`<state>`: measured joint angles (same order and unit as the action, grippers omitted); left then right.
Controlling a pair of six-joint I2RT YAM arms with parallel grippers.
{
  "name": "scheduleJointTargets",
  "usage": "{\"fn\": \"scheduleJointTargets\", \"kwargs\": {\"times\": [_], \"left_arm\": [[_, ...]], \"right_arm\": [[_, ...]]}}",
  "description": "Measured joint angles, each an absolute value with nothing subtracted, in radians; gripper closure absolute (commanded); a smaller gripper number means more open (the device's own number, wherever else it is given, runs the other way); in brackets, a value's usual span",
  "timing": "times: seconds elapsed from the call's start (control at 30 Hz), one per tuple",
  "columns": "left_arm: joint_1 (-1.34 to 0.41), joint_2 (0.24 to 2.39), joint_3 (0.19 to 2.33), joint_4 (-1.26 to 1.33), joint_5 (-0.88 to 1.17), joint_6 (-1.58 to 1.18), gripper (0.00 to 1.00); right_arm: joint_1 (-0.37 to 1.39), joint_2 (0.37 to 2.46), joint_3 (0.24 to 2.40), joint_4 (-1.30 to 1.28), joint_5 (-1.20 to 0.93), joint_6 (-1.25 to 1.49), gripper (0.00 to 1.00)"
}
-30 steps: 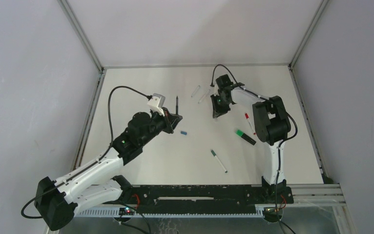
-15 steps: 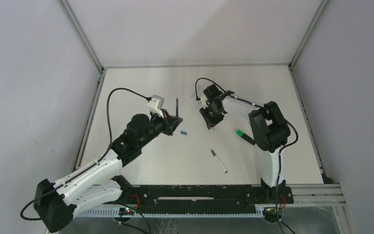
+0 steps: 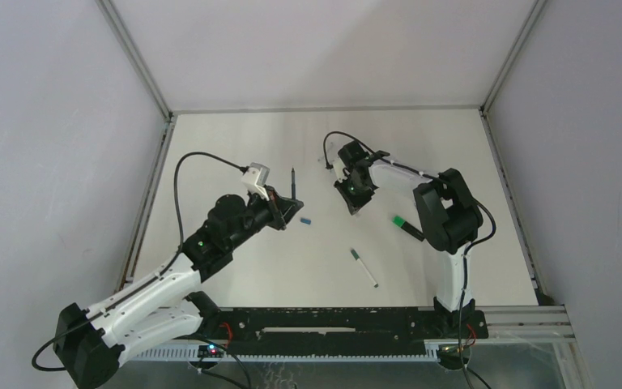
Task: Insert the pens into the pen caps
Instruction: Insert the pen cap onto the pen.
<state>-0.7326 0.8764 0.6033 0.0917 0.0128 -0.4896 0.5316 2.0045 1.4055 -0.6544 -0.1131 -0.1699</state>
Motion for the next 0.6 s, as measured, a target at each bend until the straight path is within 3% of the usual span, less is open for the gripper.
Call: {"fn": "scheduleJointTargets", "kwargs": {"times": [0.1,0.2,0.37,0.6], "left_arm": [[-0.733,0.876,0.602,0.091,0.02,-0.499,1.0],[-0.733,0.876,0.602,0.093,0.033,-0.507,1.0],[-0.733,0.879,0.602,0.107,0.067,-0.524,1.0],[-0.733,0.926,0.602,0.192,0.154,-0.543,1.0]], "right_arm": [[0.531,2.005,1.406,-0.66,-0.114,-0.177,0.94],[0.525,2.004,1.406,-0.661,-0.118,-0.18,1.0],[0.485,1.992,1.394,-0.67,-0.2,-0.186,1.0],[0.292,1.847,1.402,-0.75,-0.49,-0.191,1.0]]}}
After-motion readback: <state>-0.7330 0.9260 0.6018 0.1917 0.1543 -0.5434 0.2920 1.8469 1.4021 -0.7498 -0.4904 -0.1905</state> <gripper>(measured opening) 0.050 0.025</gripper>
